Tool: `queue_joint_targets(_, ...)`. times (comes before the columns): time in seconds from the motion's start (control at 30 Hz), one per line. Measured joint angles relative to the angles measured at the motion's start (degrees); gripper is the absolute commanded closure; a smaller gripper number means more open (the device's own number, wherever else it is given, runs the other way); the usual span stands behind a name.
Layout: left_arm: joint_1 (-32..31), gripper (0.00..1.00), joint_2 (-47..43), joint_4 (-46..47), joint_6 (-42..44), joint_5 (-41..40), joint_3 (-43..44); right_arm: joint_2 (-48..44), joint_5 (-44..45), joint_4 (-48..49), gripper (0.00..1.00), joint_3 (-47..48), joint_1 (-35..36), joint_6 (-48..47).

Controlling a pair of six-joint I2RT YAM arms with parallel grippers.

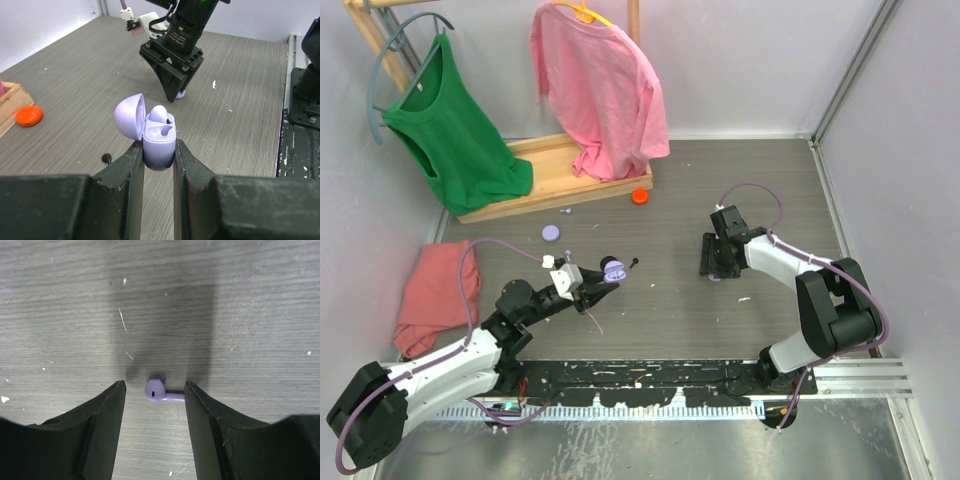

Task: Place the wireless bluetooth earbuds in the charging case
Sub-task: Pick up the earbud from the center of the board.

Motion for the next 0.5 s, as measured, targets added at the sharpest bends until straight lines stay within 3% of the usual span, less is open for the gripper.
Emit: queue_joint_targets(0.5,0.0,1.0,0.0,0.0,0.0,0.2,0.0,-3.4,-2.6,-5.1,0.48,-1.0,2.1,-1.3)
